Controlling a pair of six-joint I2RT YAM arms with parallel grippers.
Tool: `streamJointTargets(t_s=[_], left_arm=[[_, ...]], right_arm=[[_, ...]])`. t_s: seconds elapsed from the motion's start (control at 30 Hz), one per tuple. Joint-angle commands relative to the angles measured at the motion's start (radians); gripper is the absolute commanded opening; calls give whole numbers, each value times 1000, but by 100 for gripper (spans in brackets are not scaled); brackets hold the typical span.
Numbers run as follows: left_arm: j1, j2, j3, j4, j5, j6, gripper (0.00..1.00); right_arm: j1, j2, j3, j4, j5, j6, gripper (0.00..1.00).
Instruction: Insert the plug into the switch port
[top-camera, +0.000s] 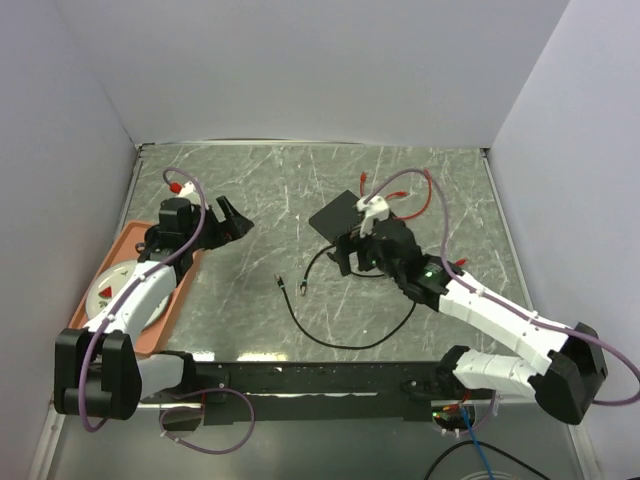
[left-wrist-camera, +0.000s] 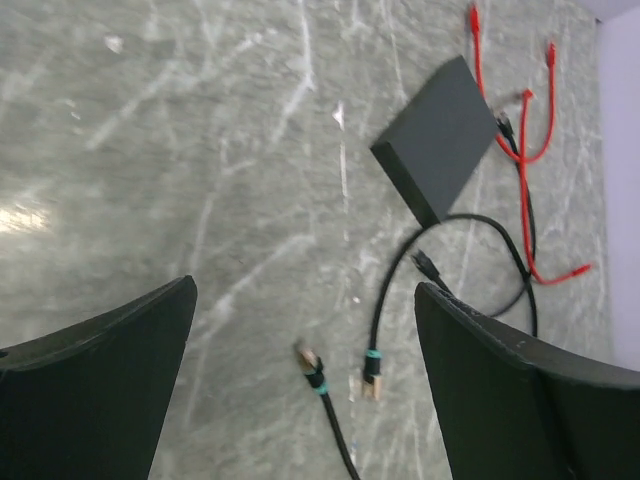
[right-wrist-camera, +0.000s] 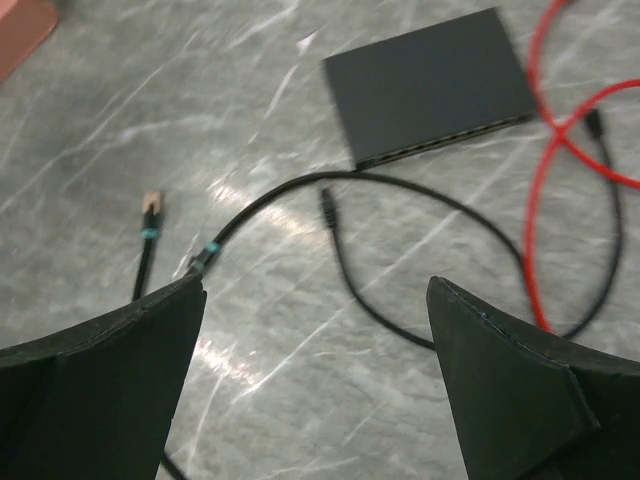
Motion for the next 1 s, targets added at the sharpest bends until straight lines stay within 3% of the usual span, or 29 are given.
streamJointTargets(t_s=[0.0,0.13,0.27,0.47,0.67,0.83,0.97], left_arm=[[-60,-64,1,-36,-30,-77,97],[-71,-141,-38,-114,-77,-166,97],[-71,-236,-65,-204,-147,-203,97],[-71,-296,-33,-324,-236,-190,97],[-71,-292,-19,-341,-235,-171,97],[-71,-279,-27,-329,-209,-164,97],[-71,-273,-29,-334,-203,-159,97]], right_arm=[[121,67,17,35,31,18,100],[227,176,51,80,73,32,94],[281,350,117,118,45,62,75],[354,521,206,152,33,67,68],[365,648,278,186,-38,101,45],[365,728,335,175,-32,124,43],[364,776,385,102,77,156,43]])
